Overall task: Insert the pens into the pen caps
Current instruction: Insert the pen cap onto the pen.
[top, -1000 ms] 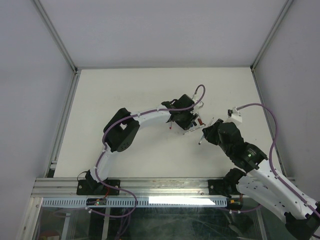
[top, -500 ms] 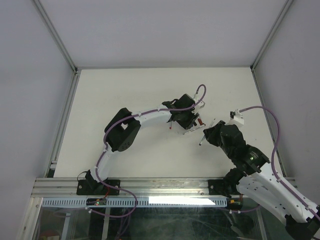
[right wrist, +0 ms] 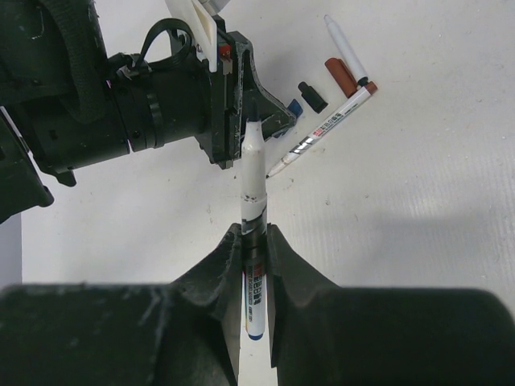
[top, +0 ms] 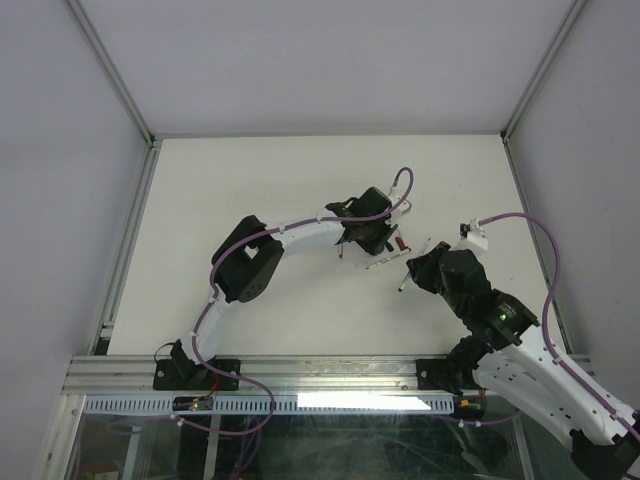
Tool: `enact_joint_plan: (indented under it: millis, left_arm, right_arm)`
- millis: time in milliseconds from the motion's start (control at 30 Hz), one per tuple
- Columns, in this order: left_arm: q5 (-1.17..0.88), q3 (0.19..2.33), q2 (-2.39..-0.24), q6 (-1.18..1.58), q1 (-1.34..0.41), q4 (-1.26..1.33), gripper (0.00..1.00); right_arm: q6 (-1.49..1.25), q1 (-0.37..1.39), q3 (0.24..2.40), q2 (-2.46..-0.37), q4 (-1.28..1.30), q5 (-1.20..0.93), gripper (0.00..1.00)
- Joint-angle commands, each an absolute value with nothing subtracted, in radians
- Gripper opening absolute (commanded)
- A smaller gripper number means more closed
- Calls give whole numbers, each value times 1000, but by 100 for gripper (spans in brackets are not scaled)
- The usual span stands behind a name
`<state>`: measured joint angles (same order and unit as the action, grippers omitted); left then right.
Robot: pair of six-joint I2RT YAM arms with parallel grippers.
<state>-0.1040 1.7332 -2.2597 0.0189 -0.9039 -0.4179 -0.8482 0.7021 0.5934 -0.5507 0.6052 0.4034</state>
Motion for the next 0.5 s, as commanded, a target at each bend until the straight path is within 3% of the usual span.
enact_joint_plan:
  millis: [0,467]
  left_arm:
    - [-84,1725,-2270,23,-917,-399,16]
    - [-53,1581,-1992,95,-880,-397,16]
  right_arm:
    - [-870,700,595,-540,583,417,0]
    - [-867,700,599,-562,558,405,0]
